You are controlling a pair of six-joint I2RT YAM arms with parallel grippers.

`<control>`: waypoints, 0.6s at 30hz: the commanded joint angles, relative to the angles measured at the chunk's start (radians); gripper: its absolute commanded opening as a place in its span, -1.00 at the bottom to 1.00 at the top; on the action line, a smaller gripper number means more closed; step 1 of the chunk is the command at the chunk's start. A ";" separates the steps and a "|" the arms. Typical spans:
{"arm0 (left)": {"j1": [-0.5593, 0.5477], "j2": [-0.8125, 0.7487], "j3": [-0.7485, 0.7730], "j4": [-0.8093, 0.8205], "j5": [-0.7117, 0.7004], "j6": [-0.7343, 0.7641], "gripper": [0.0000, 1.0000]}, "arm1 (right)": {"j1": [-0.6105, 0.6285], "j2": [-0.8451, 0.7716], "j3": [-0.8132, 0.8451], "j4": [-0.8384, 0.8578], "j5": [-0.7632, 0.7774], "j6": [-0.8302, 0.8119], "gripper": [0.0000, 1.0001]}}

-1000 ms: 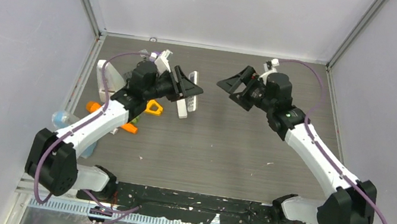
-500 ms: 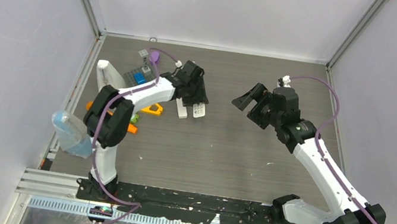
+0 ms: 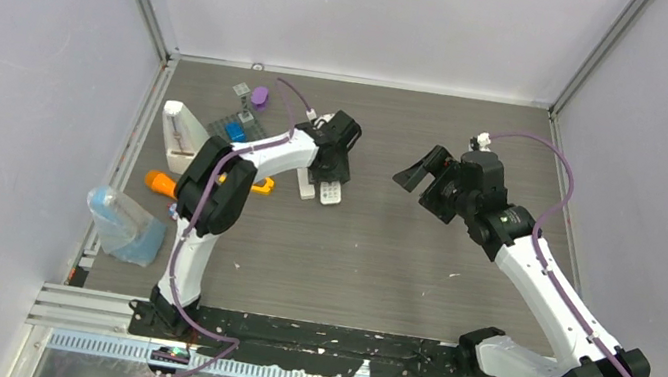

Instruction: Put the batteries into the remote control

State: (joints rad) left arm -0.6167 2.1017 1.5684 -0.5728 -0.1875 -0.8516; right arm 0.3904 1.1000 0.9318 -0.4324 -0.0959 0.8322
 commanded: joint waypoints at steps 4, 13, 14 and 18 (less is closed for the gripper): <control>-0.020 0.055 0.101 -0.067 -0.073 0.031 -0.31 | -0.006 -0.006 0.003 0.013 -0.016 -0.012 0.80; -0.028 0.053 0.145 -0.142 -0.084 0.039 0.29 | -0.014 0.010 0.015 0.012 -0.044 -0.016 0.80; -0.028 0.048 0.145 -0.143 -0.083 0.042 0.44 | -0.015 0.012 0.016 0.013 -0.047 -0.018 0.80; -0.028 0.019 0.145 -0.135 -0.068 0.072 0.77 | -0.022 0.015 0.029 -0.006 -0.048 -0.031 0.82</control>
State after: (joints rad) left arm -0.6415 2.1769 1.6958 -0.6868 -0.2451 -0.8135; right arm 0.3775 1.1152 0.9318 -0.4381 -0.1360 0.8257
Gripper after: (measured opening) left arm 0.831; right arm 0.904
